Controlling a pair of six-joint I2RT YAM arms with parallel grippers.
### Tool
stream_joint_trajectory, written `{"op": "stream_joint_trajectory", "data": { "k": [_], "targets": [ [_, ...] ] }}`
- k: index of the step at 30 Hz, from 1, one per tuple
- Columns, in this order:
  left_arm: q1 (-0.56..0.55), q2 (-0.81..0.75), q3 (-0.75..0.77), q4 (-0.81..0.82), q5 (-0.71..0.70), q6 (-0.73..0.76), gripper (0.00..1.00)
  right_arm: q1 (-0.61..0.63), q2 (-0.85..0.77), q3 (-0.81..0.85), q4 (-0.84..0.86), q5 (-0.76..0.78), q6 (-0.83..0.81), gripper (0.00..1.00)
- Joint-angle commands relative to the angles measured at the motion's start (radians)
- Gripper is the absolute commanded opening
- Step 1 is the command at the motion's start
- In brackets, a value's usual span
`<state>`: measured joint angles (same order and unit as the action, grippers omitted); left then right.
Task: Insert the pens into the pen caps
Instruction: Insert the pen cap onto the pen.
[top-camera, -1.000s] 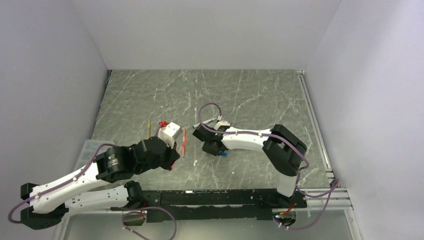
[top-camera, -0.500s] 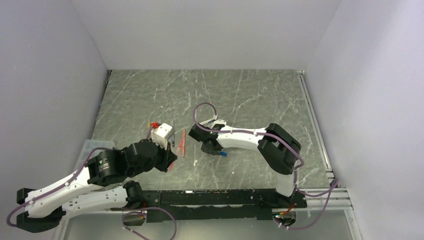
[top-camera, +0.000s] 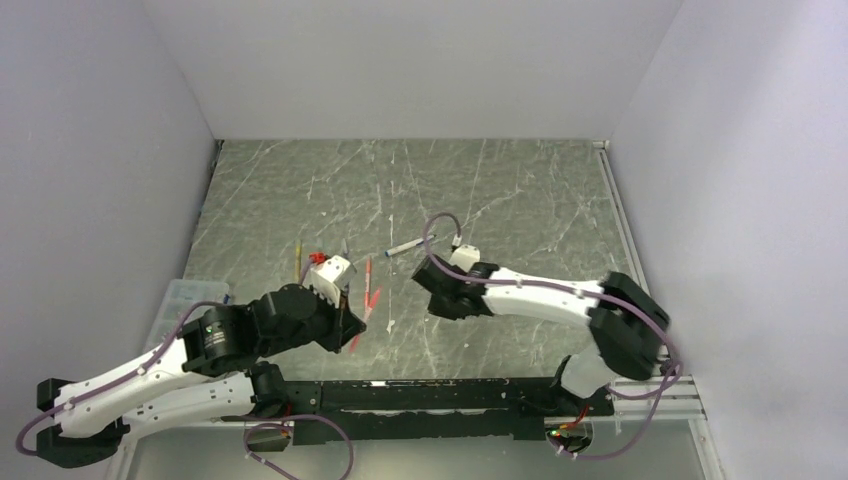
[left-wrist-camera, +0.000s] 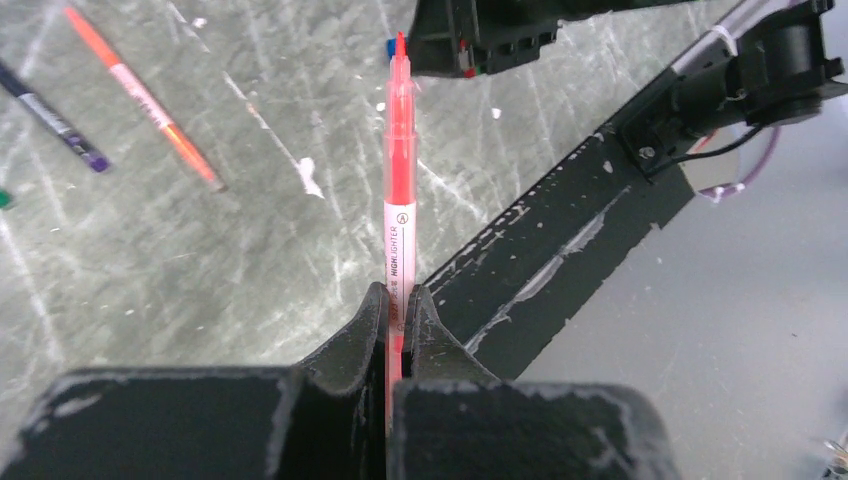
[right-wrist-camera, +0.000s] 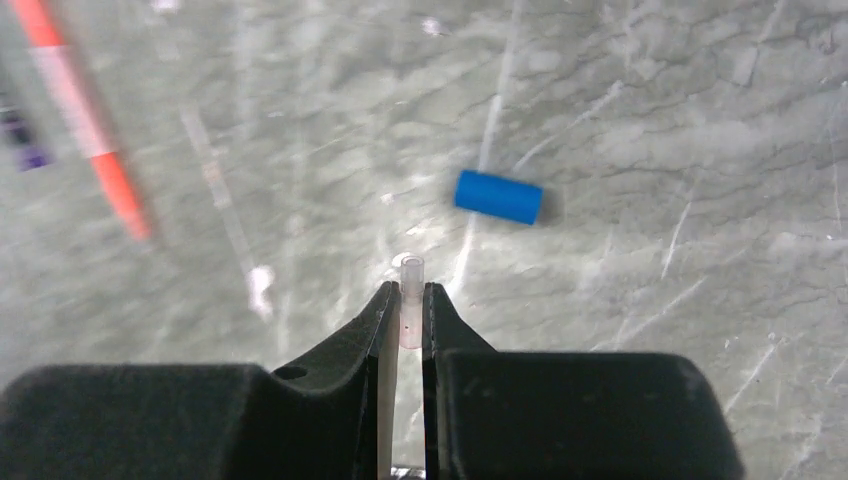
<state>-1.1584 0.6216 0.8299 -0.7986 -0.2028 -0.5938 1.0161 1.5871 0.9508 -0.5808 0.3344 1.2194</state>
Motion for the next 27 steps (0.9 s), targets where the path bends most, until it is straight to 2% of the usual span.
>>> {"op": "stream_joint_trajectory", "data": {
  "k": [1, 7, 12, 22, 27],
  "targets": [
    [-0.003, -0.007, -0.047, 0.161, 0.093, -0.029, 0.00, -0.001, -0.236, -0.052, 0.130, 0.000, -0.063, 0.00],
    [-0.002, 0.009, -0.137, 0.341, 0.202, -0.064, 0.00, -0.007, -0.527, -0.131, 0.214, -0.008, -0.163, 0.00],
    [-0.002, 0.025, -0.198, 0.521, 0.271, -0.107, 0.00, -0.008, -0.695, -0.167, 0.285, -0.031, -0.239, 0.00],
    [-0.001, 0.035, -0.358, 0.918, 0.335, -0.247, 0.00, -0.008, -0.890, -0.252, 0.500, -0.112, -0.311, 0.00],
    [-0.002, 0.029, -0.450, 1.117, 0.333, -0.312, 0.00, -0.007, -0.926, -0.264, 0.547, -0.128, -0.312, 0.00]
  ]
}}
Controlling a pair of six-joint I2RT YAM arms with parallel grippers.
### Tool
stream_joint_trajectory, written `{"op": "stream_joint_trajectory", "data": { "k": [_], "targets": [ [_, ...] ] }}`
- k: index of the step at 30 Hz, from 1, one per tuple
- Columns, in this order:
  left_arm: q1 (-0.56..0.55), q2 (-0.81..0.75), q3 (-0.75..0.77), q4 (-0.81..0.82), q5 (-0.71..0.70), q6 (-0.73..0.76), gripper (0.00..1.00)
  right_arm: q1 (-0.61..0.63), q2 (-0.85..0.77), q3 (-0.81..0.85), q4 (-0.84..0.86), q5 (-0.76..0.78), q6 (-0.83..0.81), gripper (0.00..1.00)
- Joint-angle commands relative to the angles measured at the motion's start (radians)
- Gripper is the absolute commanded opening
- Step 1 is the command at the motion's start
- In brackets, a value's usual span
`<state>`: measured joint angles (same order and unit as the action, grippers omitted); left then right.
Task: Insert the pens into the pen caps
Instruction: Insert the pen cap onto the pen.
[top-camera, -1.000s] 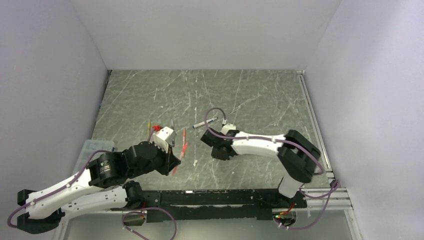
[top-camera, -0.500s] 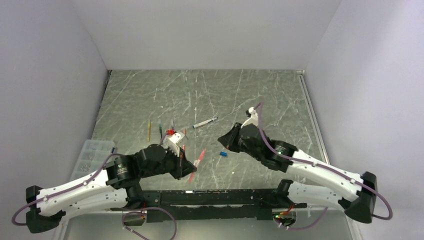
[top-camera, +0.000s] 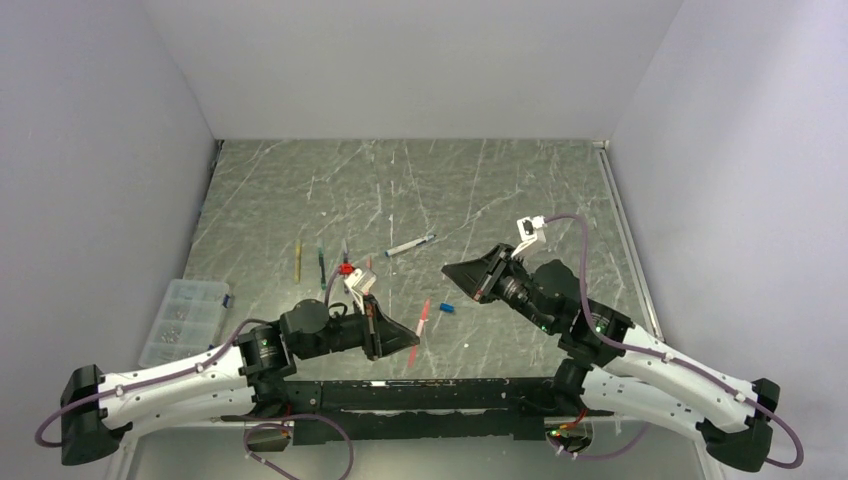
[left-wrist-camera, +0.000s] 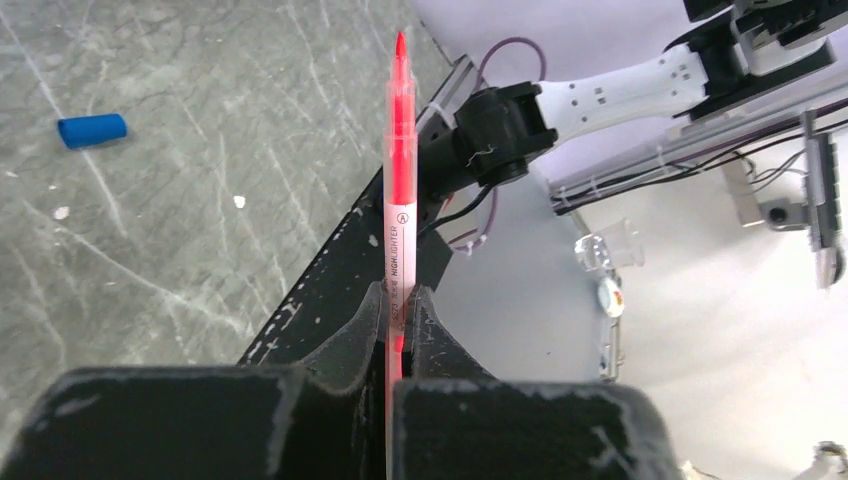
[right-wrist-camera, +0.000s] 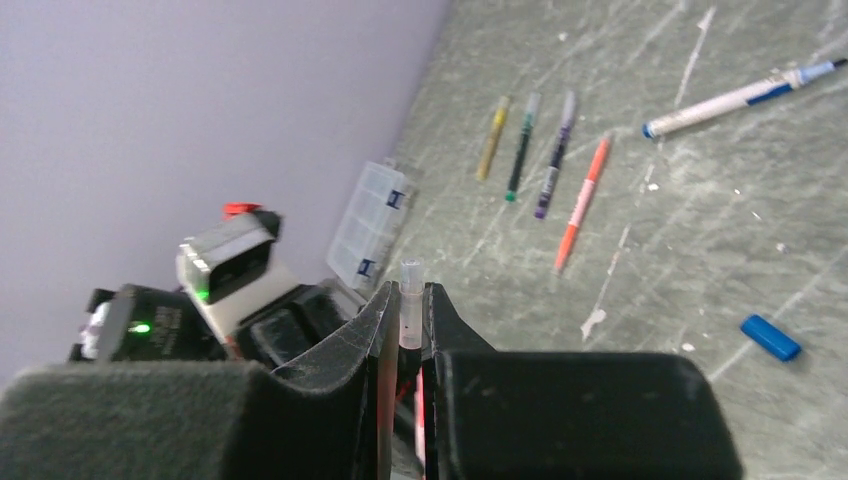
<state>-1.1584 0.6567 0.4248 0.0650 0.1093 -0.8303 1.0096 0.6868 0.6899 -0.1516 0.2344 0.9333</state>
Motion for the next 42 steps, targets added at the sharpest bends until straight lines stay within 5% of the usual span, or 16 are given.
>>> {"op": "stream_joint_trajectory", "data": {
  "k": [1, 11, 42],
  "targets": [
    [-0.003, 0.002, -0.053, 0.286, 0.025, -0.079, 0.00, 0.000, -0.029, -0.007, 0.128, -0.033, -0.025, 0.00],
    [-0.002, 0.061, -0.093, 0.494, 0.037, -0.104, 0.00, 0.000, -0.016, -0.018, 0.184, -0.062, -0.027, 0.00],
    [-0.002, 0.044, -0.078, 0.460, 0.038, -0.092, 0.00, 0.009, -0.005, -0.012, 0.210, -0.089, -0.027, 0.00]
  ]
}}
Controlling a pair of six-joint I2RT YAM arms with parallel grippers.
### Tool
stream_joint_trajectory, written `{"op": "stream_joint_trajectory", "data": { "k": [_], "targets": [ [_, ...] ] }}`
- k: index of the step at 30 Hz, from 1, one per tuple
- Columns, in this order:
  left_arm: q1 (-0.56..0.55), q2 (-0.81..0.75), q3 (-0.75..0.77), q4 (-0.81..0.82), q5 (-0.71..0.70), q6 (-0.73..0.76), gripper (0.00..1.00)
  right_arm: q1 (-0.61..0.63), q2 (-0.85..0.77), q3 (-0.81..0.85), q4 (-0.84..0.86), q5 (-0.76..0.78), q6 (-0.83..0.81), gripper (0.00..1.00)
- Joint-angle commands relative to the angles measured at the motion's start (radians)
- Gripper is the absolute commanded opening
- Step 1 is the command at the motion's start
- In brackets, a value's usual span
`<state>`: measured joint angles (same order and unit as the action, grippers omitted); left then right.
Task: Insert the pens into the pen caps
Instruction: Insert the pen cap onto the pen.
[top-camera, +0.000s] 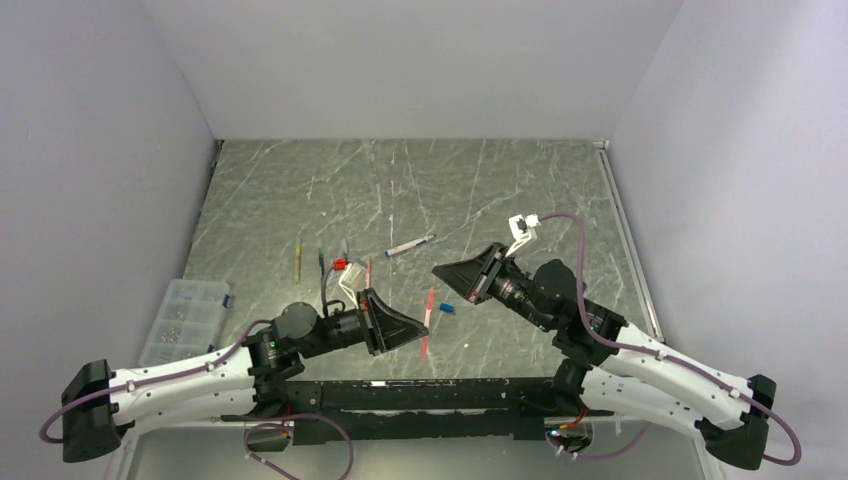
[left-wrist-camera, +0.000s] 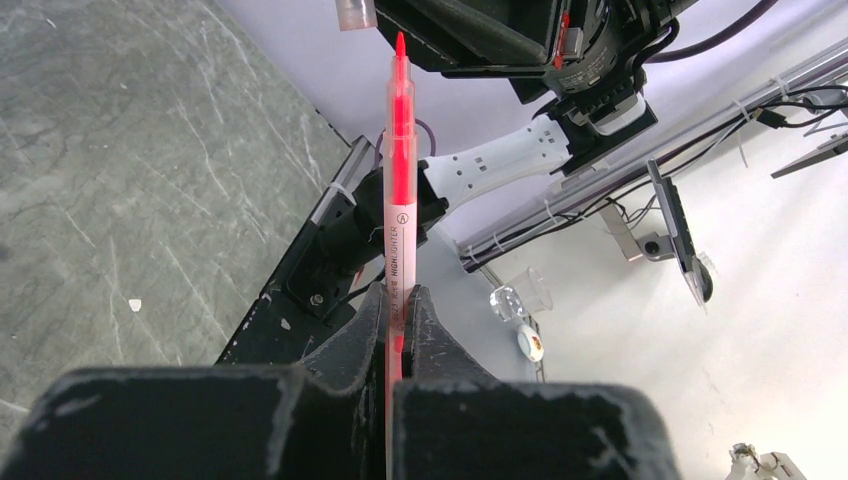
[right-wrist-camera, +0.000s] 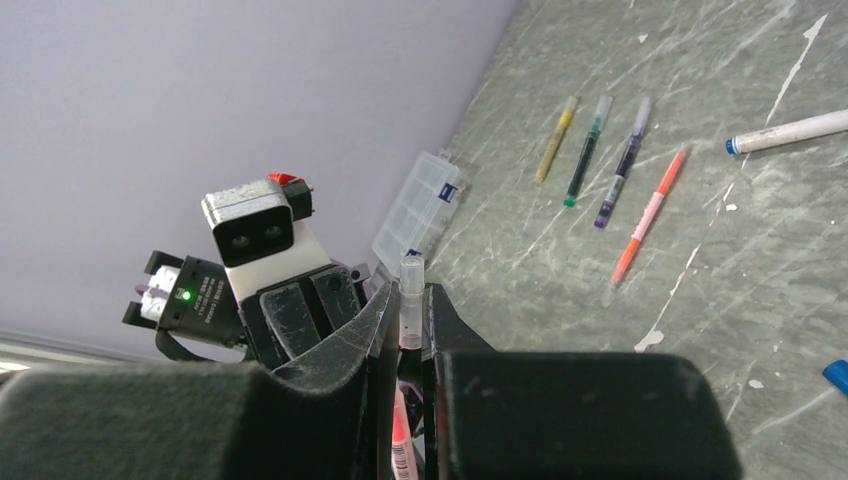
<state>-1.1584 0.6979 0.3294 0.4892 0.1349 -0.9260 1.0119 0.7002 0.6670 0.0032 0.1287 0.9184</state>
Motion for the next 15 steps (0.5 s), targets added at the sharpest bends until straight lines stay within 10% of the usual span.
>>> {"op": "stream_joint_trajectory", "data": {
  "k": [1, 15],
  "targets": [
    [-0.002, 0.003, 0.017, 0.035, 0.014, 0.003, 0.00, 0.007, -0.020, 0.012, 0.057, 0.019, -0.010, 0.00],
    [-0.002, 0.008, 0.027, 0.029, 0.012, 0.008, 0.00, 0.008, -0.027, 0.015, 0.071, -0.004, -0.013, 0.00]
  ]
}}
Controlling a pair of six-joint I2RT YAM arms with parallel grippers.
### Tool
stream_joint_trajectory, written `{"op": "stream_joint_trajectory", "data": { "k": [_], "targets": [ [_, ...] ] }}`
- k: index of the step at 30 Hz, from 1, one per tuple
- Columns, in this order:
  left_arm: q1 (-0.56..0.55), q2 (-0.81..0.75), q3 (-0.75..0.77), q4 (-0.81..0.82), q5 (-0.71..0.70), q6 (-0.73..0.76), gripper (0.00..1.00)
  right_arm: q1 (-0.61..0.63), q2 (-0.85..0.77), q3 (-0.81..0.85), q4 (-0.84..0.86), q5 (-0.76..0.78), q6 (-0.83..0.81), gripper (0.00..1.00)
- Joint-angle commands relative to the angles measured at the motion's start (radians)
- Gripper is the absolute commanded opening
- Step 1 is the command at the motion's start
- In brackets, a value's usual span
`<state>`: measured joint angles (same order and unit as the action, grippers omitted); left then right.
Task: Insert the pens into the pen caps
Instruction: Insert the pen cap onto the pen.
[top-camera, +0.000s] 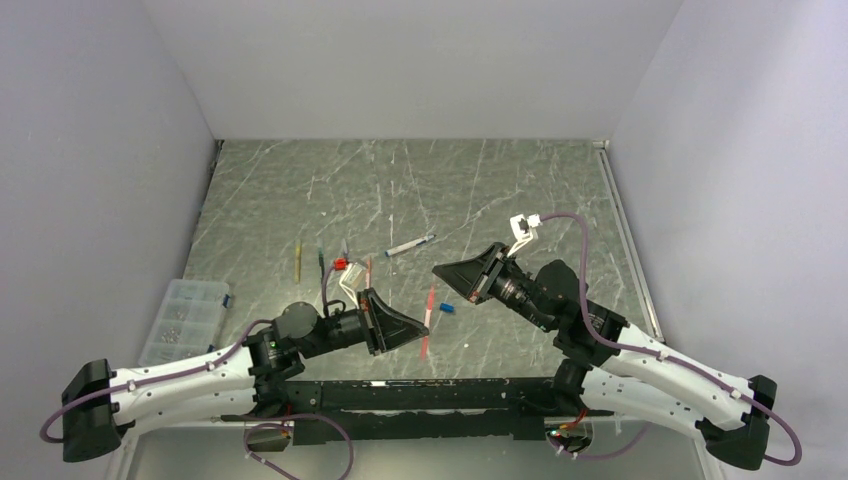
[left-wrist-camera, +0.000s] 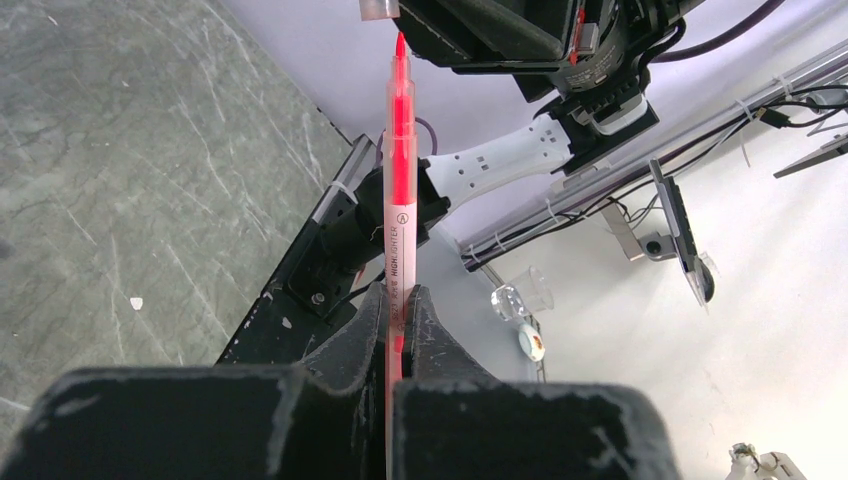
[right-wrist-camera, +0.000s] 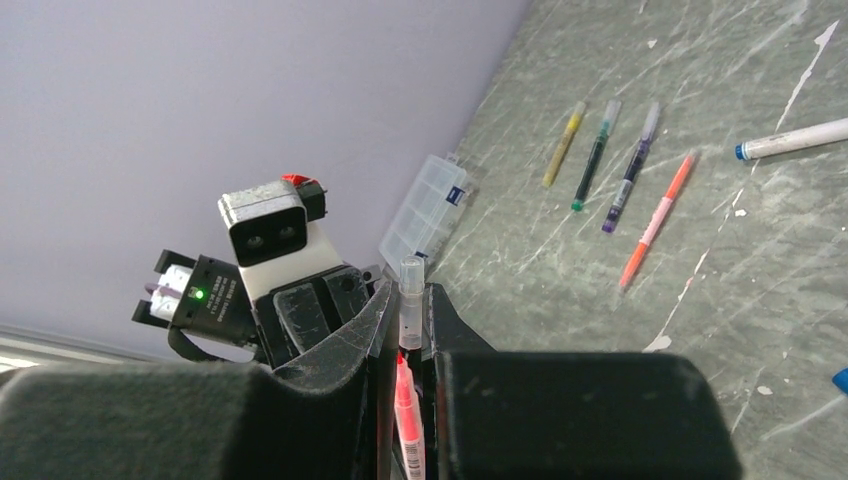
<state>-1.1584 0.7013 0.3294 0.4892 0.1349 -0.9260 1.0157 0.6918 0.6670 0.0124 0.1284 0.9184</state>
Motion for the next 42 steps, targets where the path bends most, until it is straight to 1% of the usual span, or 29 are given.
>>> {"op": "stream_joint_trajectory", "data": {
  "k": [1, 22, 34, 38, 42],
  "targets": [
    [-0.001, 0.006, 0.030, 0.026, 0.014, 0.010, 0.00, 0.005, -0.021, 0.013, 0.065, -0.006, -0.011, 0.00],
    [-0.001, -0.016, 0.037, 0.007, 0.008, 0.019, 0.00, 0.009, -0.027, -0.013, 0.059, -0.029, -0.014, 0.00],
    [-0.001, -0.003, 0.040, 0.012, 0.005, 0.021, 0.00, 0.033, -0.026, -0.024, 0.074, -0.050, -0.024, 0.00],
    [-0.002, -0.006, 0.040, 0.009, 0.001, 0.023, 0.00, 0.050, -0.026, -0.032, 0.068, -0.044, -0.030, 0.00],
    [-0.001, -0.015, 0.041, 0.003, -0.005, 0.027, 0.00, 0.087, -0.041, -0.047, 0.047, 0.006, -0.036, 0.00]
  ]
}}
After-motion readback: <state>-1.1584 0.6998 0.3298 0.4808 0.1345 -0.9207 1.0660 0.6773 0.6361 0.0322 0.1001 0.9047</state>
